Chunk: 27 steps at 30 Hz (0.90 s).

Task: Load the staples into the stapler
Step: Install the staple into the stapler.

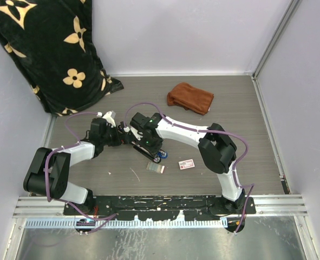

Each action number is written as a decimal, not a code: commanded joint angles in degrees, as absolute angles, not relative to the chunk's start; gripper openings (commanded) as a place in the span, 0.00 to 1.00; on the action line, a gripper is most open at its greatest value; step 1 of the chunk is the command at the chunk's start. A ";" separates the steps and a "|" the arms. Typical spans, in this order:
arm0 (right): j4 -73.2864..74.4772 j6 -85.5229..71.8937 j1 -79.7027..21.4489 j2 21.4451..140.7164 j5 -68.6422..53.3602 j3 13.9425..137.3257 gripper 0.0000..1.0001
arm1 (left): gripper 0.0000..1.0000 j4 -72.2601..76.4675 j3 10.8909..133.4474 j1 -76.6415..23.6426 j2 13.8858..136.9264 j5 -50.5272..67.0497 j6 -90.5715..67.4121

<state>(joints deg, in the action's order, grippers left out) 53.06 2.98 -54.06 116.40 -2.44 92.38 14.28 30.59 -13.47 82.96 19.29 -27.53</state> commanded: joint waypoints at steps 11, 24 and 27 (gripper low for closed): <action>52.29 3.62 -54.32 116.76 -2.21 94.30 0.25 | 0.92 16.22 30.78 -13.27 81.94 20.10 -26.54; 52.29 3.64 -54.31 116.61 -1.85 94.66 0.32 | 0.92 16.34 30.84 -13.22 82.12 20.23 -26.63; 52.32 3.68 -54.31 116.53 -1.69 94.70 0.34 | 0.92 16.42 30.84 -13.19 82.20 20.27 -26.72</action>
<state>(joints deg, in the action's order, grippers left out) 53.01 2.98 -54.06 116.42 -2.42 92.38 14.28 30.59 -13.47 82.96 19.33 -27.53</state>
